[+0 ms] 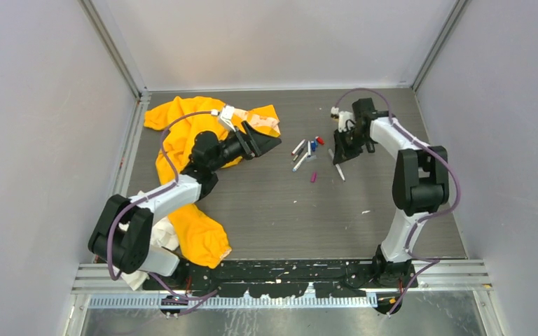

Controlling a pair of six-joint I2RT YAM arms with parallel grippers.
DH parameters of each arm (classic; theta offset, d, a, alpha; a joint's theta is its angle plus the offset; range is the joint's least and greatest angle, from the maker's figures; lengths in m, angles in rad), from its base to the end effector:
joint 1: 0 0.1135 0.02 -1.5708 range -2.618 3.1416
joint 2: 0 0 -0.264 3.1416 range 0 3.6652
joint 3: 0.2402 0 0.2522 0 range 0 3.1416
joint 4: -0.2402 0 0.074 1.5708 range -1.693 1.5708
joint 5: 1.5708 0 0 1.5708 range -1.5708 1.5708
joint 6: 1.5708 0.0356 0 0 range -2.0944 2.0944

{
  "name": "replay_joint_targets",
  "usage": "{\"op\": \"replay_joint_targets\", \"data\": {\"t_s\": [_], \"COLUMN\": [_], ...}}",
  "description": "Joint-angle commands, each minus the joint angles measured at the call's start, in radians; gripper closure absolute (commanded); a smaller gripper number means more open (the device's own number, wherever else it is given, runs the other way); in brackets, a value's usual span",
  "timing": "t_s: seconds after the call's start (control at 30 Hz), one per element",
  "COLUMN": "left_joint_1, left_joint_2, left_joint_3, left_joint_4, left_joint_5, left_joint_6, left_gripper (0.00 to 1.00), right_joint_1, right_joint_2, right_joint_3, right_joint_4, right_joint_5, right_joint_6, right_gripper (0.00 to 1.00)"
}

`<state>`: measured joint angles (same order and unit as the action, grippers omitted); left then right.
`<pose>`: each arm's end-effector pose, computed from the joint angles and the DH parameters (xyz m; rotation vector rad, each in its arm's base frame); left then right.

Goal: Insert the pens into the pen caps
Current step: Pick up the pen from the center of the board.

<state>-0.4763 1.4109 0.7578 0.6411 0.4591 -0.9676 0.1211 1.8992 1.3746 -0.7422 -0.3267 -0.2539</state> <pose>0.2726 -0.1584 0.2717 -0.0336 1.7925 -1.4470 0.3753 0.0572 0.1899 -0.5886 2.7249 0.4300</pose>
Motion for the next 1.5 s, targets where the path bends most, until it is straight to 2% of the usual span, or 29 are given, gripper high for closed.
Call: {"op": "replay_joint_targets", "data": {"t_s": [0.0, 0.07, 0.13, 0.23, 0.4, 0.5, 0.8, 1.07, 1.13, 1.17, 1.2, 1.23, 1.33, 1.37, 1.47], "left_joint_1": [-0.038, -0.056, -0.09, -0.136, -0.183, -0.199, -0.241, -0.245, -0.245, -0.245, -0.245, -0.245, -0.235, -0.229, -0.183], "left_joint_2": [0.071, 0.118, 0.156, 0.201, 0.26, 0.309, 0.415, 0.436, 0.438, 0.439, 0.443, 0.445, 0.432, 0.421, 0.375], "left_joint_3": [0.031, 0.058, 0.103, 0.177, 0.299, 0.362, 0.52, 0.571, 0.57, 0.569, 0.569, 0.568, 0.556, 0.547, 0.508], "left_joint_4": [0.27, 0.313, 0.328, 0.294, 0.158, 0.14, -0.012, -0.028, -0.024, -0.019, -0.014, -0.01, -0.018, -0.03, -0.066], "left_joint_5": [0.0, -0.013, -0.04, -0.07, -0.121, -0.124, -0.134, -0.105, -0.091, -0.081, -0.071, -0.059, -0.024, -0.009, 0.077], "left_joint_6": [-0.099, -0.146, -0.172, -0.173, -0.137, -0.152, -0.153, -0.165, -0.166, -0.167, -0.169, -0.169, -0.15, -0.136, -0.105], "left_gripper": [0.22, 0.21, 0.21, 0.22, 0.26, 0.32, 0.47, 0.55, 0.65, 0.74, 0.91, 0.97, 0.99, 0.99, 0.99], "right_joint_1": [-0.072, -0.103, -0.139, -0.152, -0.15, -0.15, -0.137, -0.122, -0.121, -0.121, -0.121, -0.121, -0.121, -0.121, -0.121], "right_joint_2": [-0.172, -0.209, -0.246, -0.291, -0.313, -0.317, -0.324, -0.325, -0.323, -0.322, -0.324, -0.324, -0.331, -0.333, -0.344], "right_joint_3": [0.103, 0.108, 0.08, 0.01, -0.078, -0.113, -0.163, -0.177, -0.177, -0.177, -0.177, -0.177, -0.176, -0.171, -0.124], "right_joint_4": [-0.015, 0.031, 0.183, 0.437, 0.779, 0.896, 1.083, 1.097, 1.097, 1.097, 1.097, 1.097, 1.108, 1.102, 0.963], "right_joint_5": [-0.327, -0.435, -0.588, -0.703, -0.768, -0.773, -0.789, -0.797, -0.8, -0.803, -0.808, -0.811, -0.849, -0.874, -0.922], "right_joint_6": [0.218, 0.342, 0.514, 0.795, 1.123, 1.211, 1.35, 1.341, 1.334, 1.329, 1.323, 1.318, 1.29, 1.262, 1.094], "right_gripper": [0.99, 0.99, 0.99, 0.99, 0.99, 0.99, 0.99, 0.99, 0.99, 0.99, 0.99, 0.99, 0.97, 0.92, 0.58]}}
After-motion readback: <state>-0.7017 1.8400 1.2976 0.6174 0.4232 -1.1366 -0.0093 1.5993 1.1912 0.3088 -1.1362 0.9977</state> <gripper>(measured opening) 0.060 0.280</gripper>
